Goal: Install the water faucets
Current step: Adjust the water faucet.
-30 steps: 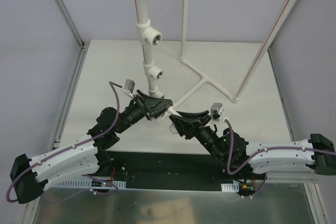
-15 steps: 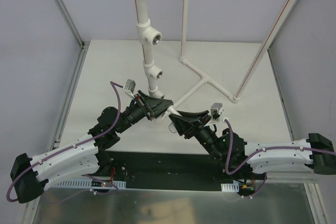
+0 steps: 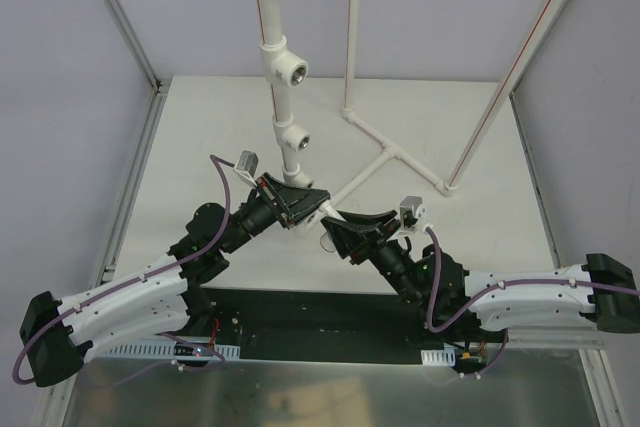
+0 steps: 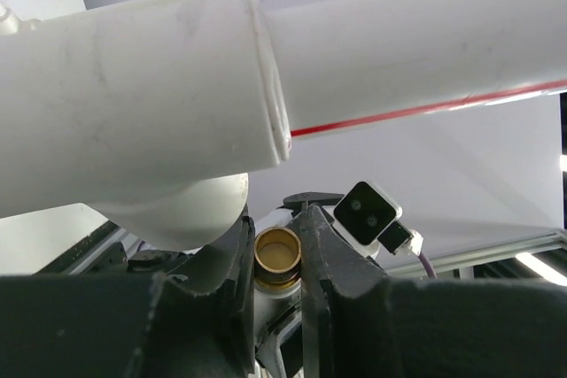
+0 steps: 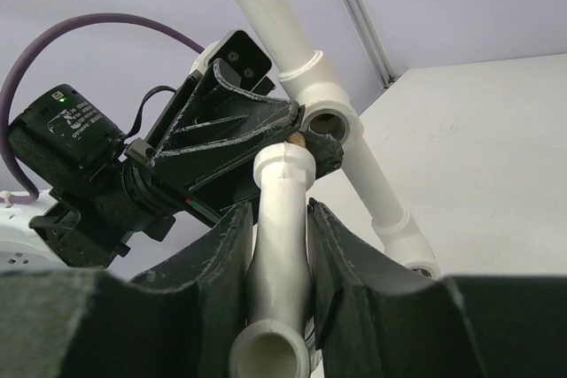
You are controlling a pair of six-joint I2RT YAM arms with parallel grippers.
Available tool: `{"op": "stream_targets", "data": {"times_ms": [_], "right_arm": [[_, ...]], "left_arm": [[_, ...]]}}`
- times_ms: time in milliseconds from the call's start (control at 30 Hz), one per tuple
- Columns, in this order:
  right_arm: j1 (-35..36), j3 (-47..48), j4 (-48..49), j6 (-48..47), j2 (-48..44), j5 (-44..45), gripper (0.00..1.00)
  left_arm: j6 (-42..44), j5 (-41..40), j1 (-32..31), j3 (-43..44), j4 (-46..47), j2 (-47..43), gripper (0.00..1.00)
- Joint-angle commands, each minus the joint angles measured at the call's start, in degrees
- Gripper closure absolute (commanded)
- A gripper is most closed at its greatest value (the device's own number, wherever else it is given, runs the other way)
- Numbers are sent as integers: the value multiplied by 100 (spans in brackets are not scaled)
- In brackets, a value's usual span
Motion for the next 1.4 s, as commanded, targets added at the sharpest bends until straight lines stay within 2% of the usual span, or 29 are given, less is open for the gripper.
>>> {"op": "stream_targets", "data": {"times_ms": [0,67,233,500,600,733,767,900,933,967,1000,1033,1367], "right_arm": [[-48,74,367,-46,-63,75,62],[-48,-23,524,-64,-81,-39,55],[-48,-234,1026,-81,-46,-329,49],[-48,-173,1149,-2,147,-488,50],[-48,-129,1176,-20,191,-488,57],[-48,-164,1386,-64,235,-497,93],[-39,-190,1526,-81,262,-497,100],[-39,-287,1773,-134,271,-497,100],[-39,-296,1773,-143,253,-505,96],[-48,-304,1782,-108,236,-506,77],[-48,-304,1782,-82,227,-488,66],[-48,-304,1800,-64,218,-479,62],[-48,-252,1888,15,235,-576,53]], "left_arm": [[-37,174,-18,249,415,-32,100],[-81,69,-18,222,424,-59,100],[-195,-168,-18,108,617,-147,100],[-195,-248,-27,64,626,-217,100],[-195,-248,-18,73,626,-191,100],[-213,-257,-18,55,635,-173,100],[-213,-248,-27,38,644,-173,100],[-230,-257,-18,-24,661,-182,100],[-239,-248,-27,-32,670,-191,100],[-248,-248,-18,-50,688,-199,100],[-256,-248,-18,-50,696,-191,100],[-257,-248,-18,-59,705,-191,100],[-248,-248,-18,-59,740,-165,100]]}}
